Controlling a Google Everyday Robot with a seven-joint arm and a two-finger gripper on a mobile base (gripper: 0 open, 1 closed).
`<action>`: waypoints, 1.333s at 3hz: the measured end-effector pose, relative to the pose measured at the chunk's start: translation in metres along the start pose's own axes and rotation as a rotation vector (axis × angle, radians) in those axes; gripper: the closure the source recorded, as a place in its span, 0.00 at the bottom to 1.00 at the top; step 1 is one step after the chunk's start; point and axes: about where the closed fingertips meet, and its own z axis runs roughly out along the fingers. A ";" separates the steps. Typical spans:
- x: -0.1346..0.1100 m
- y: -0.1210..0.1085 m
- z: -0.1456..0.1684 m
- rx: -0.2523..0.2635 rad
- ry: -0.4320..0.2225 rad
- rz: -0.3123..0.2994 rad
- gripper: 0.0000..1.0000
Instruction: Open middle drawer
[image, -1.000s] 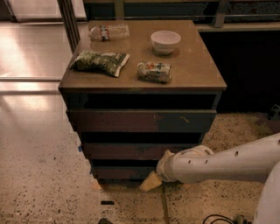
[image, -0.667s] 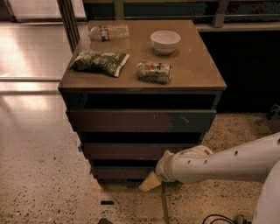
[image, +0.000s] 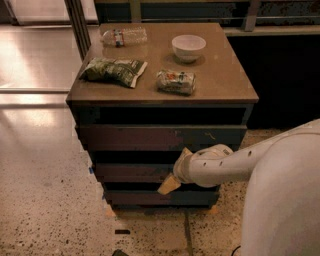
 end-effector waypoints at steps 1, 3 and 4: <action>0.000 0.001 0.000 -0.002 0.004 0.005 0.00; 0.008 0.016 0.010 -0.035 0.059 0.063 0.00; 0.014 0.027 0.025 -0.062 0.088 0.088 0.00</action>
Offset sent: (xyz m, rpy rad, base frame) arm -0.0062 0.0063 -0.0053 -0.0026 0.0598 -0.0483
